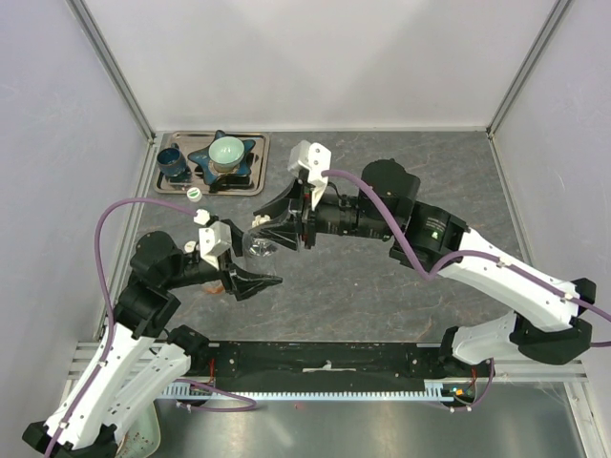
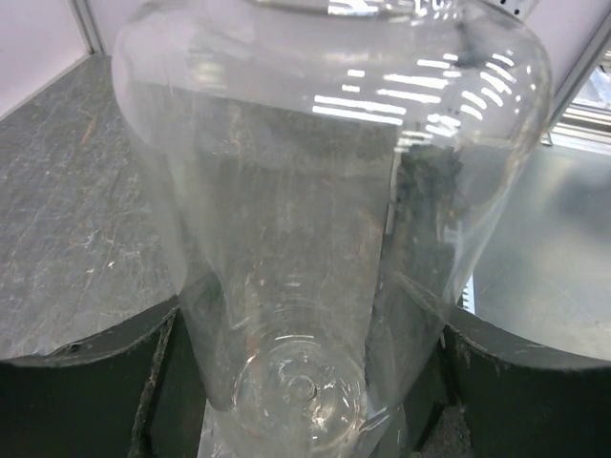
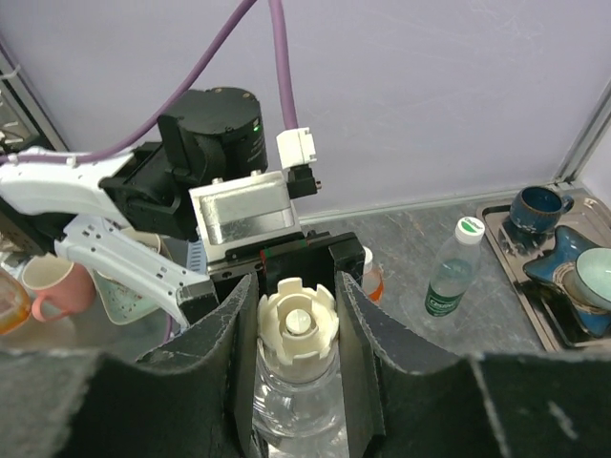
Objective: Screw on the bottle caps
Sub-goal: Screw the bottle cap onto the plastic bottle.
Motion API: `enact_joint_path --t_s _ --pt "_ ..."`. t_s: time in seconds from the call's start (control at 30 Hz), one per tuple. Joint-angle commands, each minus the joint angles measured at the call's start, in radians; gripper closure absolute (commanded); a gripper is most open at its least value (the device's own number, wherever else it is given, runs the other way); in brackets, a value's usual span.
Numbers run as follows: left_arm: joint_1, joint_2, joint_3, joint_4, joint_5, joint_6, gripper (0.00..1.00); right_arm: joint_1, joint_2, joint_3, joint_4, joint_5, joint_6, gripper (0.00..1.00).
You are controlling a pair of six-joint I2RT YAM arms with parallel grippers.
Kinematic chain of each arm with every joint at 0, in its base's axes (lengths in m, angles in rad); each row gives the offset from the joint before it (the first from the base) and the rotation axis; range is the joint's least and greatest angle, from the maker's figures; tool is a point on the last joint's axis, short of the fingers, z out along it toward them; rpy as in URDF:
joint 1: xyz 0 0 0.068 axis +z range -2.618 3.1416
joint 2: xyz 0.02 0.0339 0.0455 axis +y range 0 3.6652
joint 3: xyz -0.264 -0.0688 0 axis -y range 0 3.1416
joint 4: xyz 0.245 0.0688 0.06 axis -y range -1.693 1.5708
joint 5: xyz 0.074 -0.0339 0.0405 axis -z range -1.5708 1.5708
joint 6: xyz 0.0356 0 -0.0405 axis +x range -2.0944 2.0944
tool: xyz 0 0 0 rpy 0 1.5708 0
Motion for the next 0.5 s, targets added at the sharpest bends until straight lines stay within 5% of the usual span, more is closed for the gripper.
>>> enact_joint_path --t_s 0.0,0.3,0.47 --pt "0.025 -0.017 0.031 0.130 -0.159 -0.050 0.88 0.019 0.084 0.032 -0.140 0.081 0.133 1.00" --pt "0.025 -0.022 0.039 0.075 -0.577 0.013 0.92 0.165 0.159 0.110 -0.313 0.806 0.187 1.00" --pt "0.025 -0.022 0.044 0.065 -0.722 0.045 0.94 0.237 0.282 0.256 -0.473 1.022 0.271 1.00"
